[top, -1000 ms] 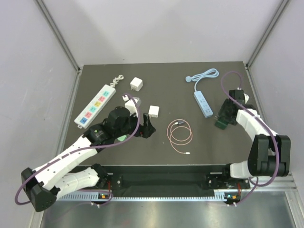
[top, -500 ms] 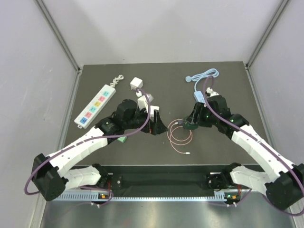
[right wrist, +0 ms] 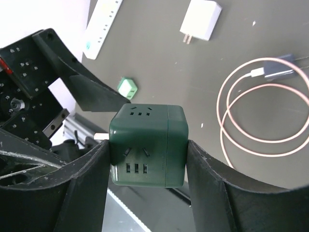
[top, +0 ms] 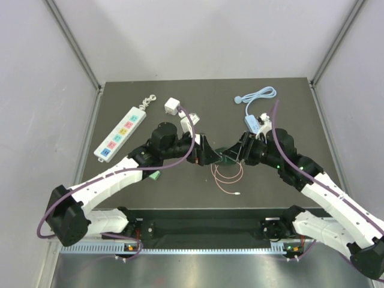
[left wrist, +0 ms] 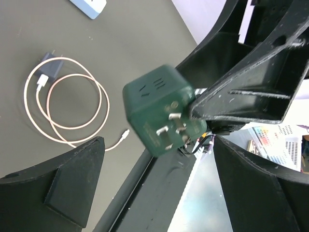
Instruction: Insert the plug
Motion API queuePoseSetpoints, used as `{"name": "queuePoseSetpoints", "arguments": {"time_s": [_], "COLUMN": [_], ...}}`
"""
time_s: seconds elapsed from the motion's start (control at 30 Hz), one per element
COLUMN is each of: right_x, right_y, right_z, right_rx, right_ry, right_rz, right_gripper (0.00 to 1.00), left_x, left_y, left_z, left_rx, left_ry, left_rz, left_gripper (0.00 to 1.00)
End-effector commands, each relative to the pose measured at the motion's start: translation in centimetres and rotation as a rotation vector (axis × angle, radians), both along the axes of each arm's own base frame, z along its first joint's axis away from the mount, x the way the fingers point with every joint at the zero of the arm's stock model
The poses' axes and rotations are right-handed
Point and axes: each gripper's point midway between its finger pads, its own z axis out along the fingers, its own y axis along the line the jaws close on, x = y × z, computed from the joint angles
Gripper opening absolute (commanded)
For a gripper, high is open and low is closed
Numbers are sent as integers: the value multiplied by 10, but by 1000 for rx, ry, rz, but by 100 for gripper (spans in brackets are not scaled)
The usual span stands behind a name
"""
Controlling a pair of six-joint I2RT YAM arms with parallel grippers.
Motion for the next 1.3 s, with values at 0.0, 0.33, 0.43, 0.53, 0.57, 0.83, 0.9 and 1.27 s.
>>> {"name": "queuePoseSetpoints", "arguments": {"time_s": [0.0, 0.33, 0.43, 0.53, 0.57, 0.83, 0.9, 1.27], "right_x": [-1, -1, -2, -3, -4, -6, -7, -23], "right_y": [13, 20, 23, 25, 26, 28, 28, 9], "right_z": [25, 22, 23, 25, 24, 29, 33, 77], "right_rx": [100, 142, 152, 165, 166, 204, 212, 256], "right_ry": [-53, -35, -33, -32, -31, -47, -59, -233], "right_rz": [12, -8, -9, -7, -3, 2, 7, 31], "right_gripper": [26, 24, 24, 24, 24, 40, 48, 97], "left_x": [4, 4, 8, 10, 9, 3, 2, -13], "left_y": [-9, -20, -19, -20, -20, -23, -22, -19], "left_z": [25, -4, -6, -9, -10, -14, -14, 29], "left_rx": [-63, 34, 41, 50, 49, 46, 45, -67], "left_ry": [-75, -57, -61, -59, -59, -28, -23, -48], "left_rz": [2, 9, 26, 34, 28, -8, -5, -41], "left_gripper": [98, 94, 91, 81, 70, 0, 0, 0]}}
